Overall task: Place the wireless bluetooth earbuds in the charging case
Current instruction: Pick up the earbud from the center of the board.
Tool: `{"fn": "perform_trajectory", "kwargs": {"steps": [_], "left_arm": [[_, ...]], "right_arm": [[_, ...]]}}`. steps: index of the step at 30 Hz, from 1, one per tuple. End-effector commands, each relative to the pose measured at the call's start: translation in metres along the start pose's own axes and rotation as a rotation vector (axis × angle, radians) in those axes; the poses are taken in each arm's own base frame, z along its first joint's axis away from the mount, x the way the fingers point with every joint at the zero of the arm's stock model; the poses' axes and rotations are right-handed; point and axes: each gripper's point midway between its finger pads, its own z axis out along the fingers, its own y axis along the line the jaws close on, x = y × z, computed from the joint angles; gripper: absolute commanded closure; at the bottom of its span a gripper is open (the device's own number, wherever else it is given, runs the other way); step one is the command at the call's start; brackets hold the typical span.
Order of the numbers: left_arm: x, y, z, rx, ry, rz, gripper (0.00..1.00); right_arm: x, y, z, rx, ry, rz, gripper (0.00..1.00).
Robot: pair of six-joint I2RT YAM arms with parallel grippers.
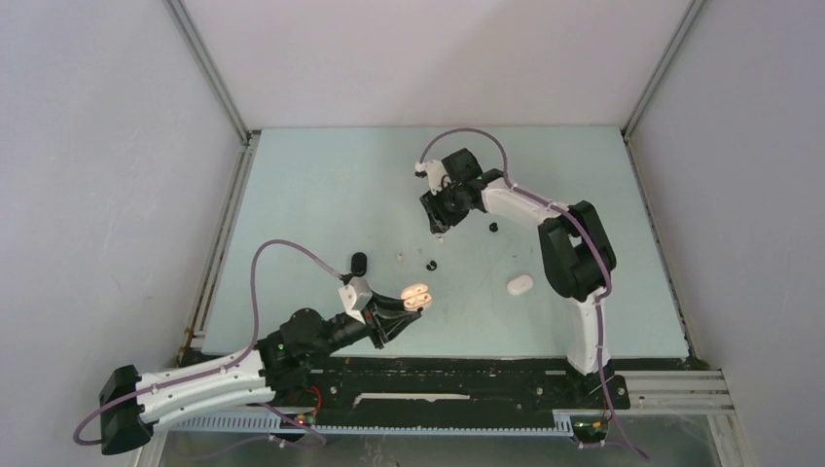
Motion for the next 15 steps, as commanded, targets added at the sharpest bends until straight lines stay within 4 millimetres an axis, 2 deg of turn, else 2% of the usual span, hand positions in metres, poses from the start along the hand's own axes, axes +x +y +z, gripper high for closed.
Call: {"fn": "perform_trajectory", "kwargs": {"steps": [1, 8, 15], "left_arm": [[-0.016, -0.002, 0.002, -0.007, -0.032, -0.009, 1.00], [-0.016, -0.003, 0.004, -0.001, -0.031, -0.002, 1.00], [-0.013, -0.004, 0.004, 0.008, -0.029, -0.007, 1.00]], "right_arm": [[-0.020, -0.003, 0.010, 0.022, -0.013, 0.024, 0.51], [0.002, -0.015, 0.022, 0.091, 0.052, 0.020, 0.49], [0.017, -0.025, 0.023, 0.115, 0.090, 0.034, 0.52]]}}
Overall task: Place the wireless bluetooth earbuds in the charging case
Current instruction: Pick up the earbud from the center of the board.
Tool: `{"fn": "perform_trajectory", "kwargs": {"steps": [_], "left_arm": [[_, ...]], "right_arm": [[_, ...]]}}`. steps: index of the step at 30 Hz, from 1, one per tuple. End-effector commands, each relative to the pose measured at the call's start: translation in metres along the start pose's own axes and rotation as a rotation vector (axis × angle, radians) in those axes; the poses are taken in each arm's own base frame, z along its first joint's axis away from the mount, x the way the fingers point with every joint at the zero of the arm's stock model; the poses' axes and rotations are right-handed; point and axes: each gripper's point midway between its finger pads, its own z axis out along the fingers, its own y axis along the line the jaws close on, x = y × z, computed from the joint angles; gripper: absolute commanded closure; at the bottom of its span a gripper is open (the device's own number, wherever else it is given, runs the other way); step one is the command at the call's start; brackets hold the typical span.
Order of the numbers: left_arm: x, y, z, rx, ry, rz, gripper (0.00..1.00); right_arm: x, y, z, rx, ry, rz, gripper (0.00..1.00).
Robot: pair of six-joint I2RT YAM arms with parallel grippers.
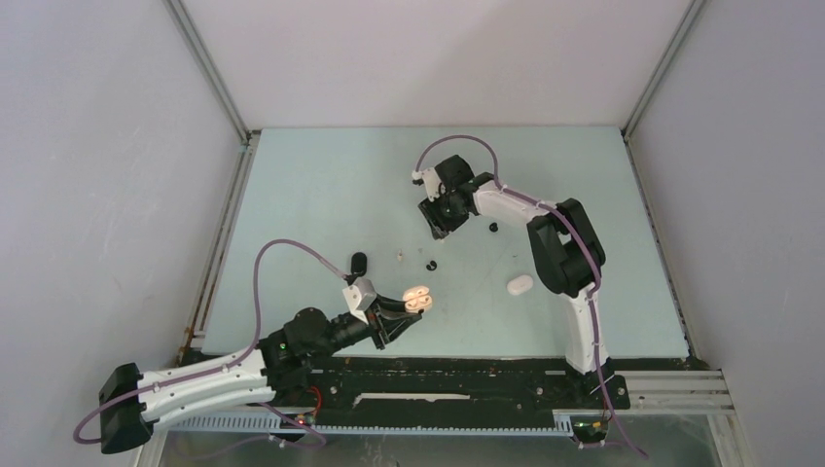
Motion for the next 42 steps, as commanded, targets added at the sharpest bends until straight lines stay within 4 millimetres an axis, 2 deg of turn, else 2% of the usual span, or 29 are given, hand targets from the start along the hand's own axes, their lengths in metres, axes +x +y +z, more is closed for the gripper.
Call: {"fn": "perform_trajectory", "kwargs": {"steps": [1, 10, 18, 26, 42], "left_arm": [[-0.024, -0.007, 0.003, 0.019, -0.072, -0.008, 1.00], [-0.023, -0.008, 0.005, 0.023, -0.063, 0.005, 1.00], [-0.021, -0.010, 0.008, 0.033, -0.048, 0.007, 1.00], [-0.021, -0.009, 0.009, 0.030, -0.044, 0.013, 1.00], [-0.015, -0.007, 0.009, 0.023, -0.037, 0.008, 1.00]], "right_arm": [[0.004, -0.013, -0.002, 0.041, 0.011, 0.015, 0.53], [0.015, -0.031, -0.016, 0.052, 0.006, 0.059, 0.55], [0.014, -0.037, -0.022, -0.009, -0.030, 0.097, 0.57], [0.015, -0.036, -0.018, -0.039, -0.029, 0.114, 0.63], [0.019, -0.038, -0.001, -0.088, -0.006, 0.152, 0.66]]}}
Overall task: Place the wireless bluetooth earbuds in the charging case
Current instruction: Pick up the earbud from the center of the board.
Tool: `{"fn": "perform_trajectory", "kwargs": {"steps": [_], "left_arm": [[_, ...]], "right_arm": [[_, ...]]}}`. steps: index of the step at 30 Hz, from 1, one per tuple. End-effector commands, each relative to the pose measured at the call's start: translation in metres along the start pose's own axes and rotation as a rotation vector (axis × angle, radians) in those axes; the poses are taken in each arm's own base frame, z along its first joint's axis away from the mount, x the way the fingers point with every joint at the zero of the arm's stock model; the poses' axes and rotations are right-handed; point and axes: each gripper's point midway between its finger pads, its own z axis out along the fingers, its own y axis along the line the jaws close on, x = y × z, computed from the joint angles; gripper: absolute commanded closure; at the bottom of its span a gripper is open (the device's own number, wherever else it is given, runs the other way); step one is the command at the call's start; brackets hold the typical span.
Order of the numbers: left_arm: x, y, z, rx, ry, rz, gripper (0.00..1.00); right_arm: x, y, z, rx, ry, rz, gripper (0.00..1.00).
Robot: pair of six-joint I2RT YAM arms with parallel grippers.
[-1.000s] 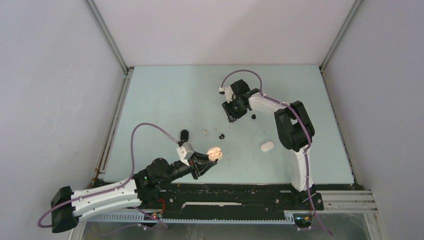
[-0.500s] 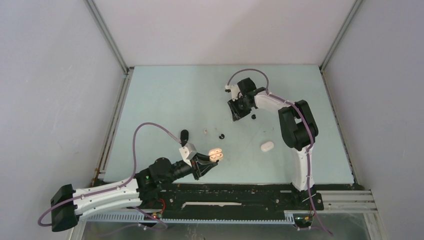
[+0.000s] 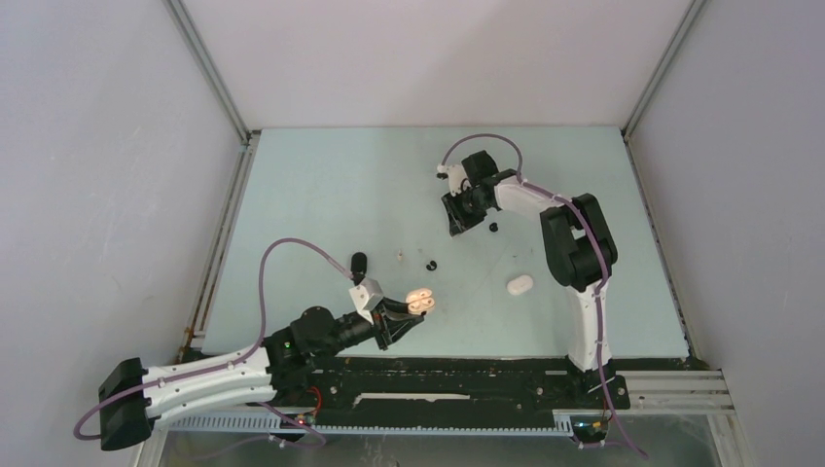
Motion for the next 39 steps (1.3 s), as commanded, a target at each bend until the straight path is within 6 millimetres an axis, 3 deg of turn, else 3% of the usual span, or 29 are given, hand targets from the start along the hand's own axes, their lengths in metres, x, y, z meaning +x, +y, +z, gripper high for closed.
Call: {"fn": "perform_trajectory", "kwargs": {"steps": [1, 6, 13, 20, 31, 39], "left_arm": [[-0.027, -0.009, 0.004, 0.029, -0.079, 0.007, 1.00], [-0.026, -0.009, 0.005, 0.032, -0.075, 0.011, 1.00], [-0.029, -0.010, 0.007, 0.034, -0.076, 0.016, 1.00], [-0.030, -0.010, 0.007, 0.033, -0.070, 0.019, 1.00], [-0.031, -0.011, 0.002, 0.033, -0.076, 0.016, 1.00], [-0.032, -0.011, 0.002, 0.034, -0.079, 0.011, 1.00]], "right_arm": [[-0.005, 0.000, 0.006, -0.028, -0.002, 0.036, 0.66], [-0.004, 0.003, -0.005, -0.031, -0.012, 0.050, 0.62], [-0.019, -0.018, -0.026, 0.063, -0.063, 0.033, 0.53], [-0.016, -0.026, -0.022, 0.175, 0.027, -0.063, 0.54], [-0.008, -0.023, -0.013, 0.176, 0.083, -0.099, 0.55], [-0.014, -0.018, -0.030, 0.170, 0.048, -0.115, 0.55]]}}
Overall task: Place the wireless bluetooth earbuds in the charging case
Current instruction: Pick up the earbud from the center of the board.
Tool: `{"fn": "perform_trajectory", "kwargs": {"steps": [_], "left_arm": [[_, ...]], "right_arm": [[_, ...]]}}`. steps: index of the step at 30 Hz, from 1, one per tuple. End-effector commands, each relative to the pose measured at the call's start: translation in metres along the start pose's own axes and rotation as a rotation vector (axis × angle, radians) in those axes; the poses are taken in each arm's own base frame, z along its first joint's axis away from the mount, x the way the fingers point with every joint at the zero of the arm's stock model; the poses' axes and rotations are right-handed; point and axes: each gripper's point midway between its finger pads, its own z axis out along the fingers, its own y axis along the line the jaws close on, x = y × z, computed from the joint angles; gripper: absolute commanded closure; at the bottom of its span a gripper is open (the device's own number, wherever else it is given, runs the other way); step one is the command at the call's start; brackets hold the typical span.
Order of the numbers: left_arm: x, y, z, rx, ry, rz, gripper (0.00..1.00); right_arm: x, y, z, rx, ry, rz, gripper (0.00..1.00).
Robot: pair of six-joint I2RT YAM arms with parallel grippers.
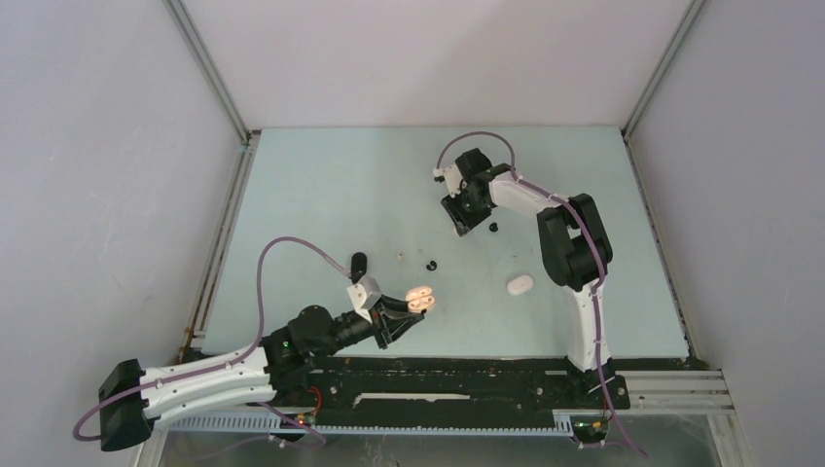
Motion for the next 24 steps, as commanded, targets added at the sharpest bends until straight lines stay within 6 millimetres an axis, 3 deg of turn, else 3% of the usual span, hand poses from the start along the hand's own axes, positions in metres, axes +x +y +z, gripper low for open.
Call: {"fn": "perform_trajectory", "kwargs": {"steps": [1, 15, 24], "left_arm": [[-0.022, -0.008, 0.002, 0.027, -0.059, 0.010, 1.00], [-0.023, -0.009, 0.002, 0.027, -0.060, 0.005, 1.00], [-0.024, -0.009, 0.002, 0.027, -0.059, 0.001, 1.00]], "right_arm": [[-0.019, -0.004, -0.022, 0.019, -0.067, -0.024, 0.55], [-0.015, -0.026, -0.012, 0.088, -0.038, -0.043, 0.56], [-0.028, -0.030, -0.030, 0.085, -0.094, -0.043, 0.56]]}}
